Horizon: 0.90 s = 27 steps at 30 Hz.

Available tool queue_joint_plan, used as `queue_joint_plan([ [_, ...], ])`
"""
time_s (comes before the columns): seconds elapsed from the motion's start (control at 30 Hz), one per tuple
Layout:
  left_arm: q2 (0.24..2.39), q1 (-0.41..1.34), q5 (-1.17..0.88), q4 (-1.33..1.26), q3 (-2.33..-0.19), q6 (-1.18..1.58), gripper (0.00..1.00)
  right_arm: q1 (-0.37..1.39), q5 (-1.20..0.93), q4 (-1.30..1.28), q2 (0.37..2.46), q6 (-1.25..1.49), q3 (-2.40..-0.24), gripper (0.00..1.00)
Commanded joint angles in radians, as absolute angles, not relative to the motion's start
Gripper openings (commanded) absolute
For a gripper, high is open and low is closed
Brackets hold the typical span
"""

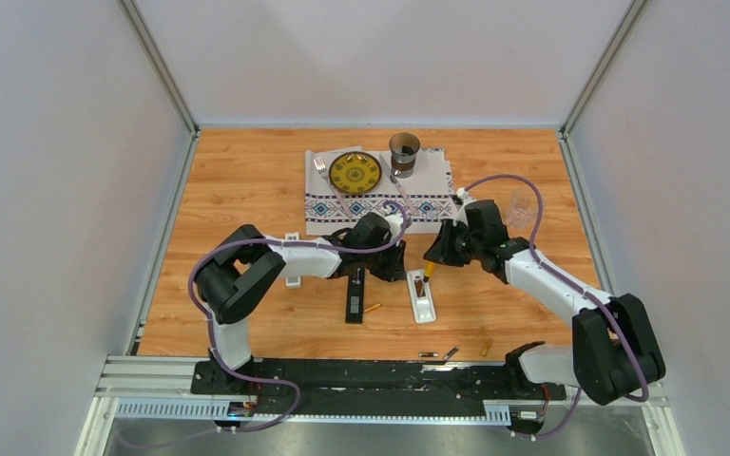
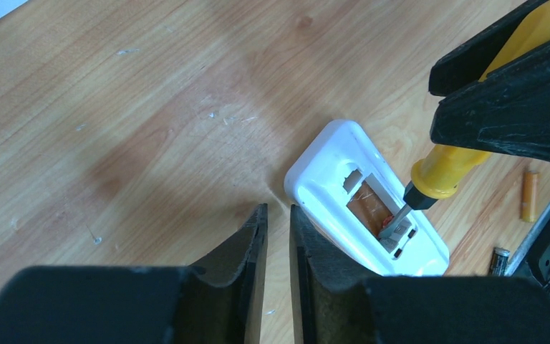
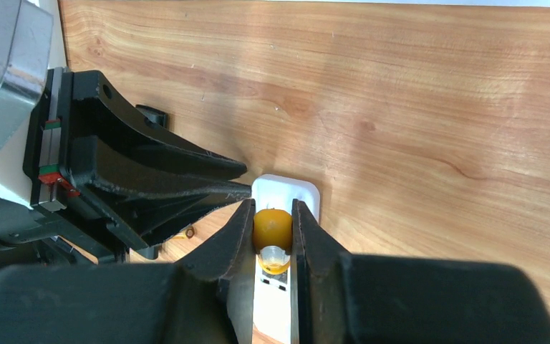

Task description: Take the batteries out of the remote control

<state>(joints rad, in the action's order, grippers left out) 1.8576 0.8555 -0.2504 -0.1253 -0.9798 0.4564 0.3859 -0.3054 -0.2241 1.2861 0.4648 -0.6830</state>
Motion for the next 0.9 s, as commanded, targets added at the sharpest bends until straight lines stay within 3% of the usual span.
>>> queue_joint_plan([
  [0.0,1.752,0.859,-0.218,-0.049,-0.954,0.425,0.35,0.393,-0.31,-0.236,1.244,0.456,-0.753,0.0],
  [0.17,1.593,0.859,-0.149,-0.015,-0.913,0.41,0.56,0.391,-0.307,-0.242,1.206,0.462,-0.775,0.0],
  [0.47,1.378,0.859,0.072,0.259,-0.87,0.394,0.73,0.391,-0.299,-0.261,1.17,0.466,-0.779,0.0],
  [0.63,1.37,0.862,0.17,0.471,-0.881,0.484,0.75,0.391,-0.288,-0.264,1.158,0.463,-0.776,0.0],
  [0.87,1.387,0.908,0.167,0.43,-0.818,0.584,0.76,0.391,-0.29,-0.268,1.17,0.456,-0.784,0.0],
])
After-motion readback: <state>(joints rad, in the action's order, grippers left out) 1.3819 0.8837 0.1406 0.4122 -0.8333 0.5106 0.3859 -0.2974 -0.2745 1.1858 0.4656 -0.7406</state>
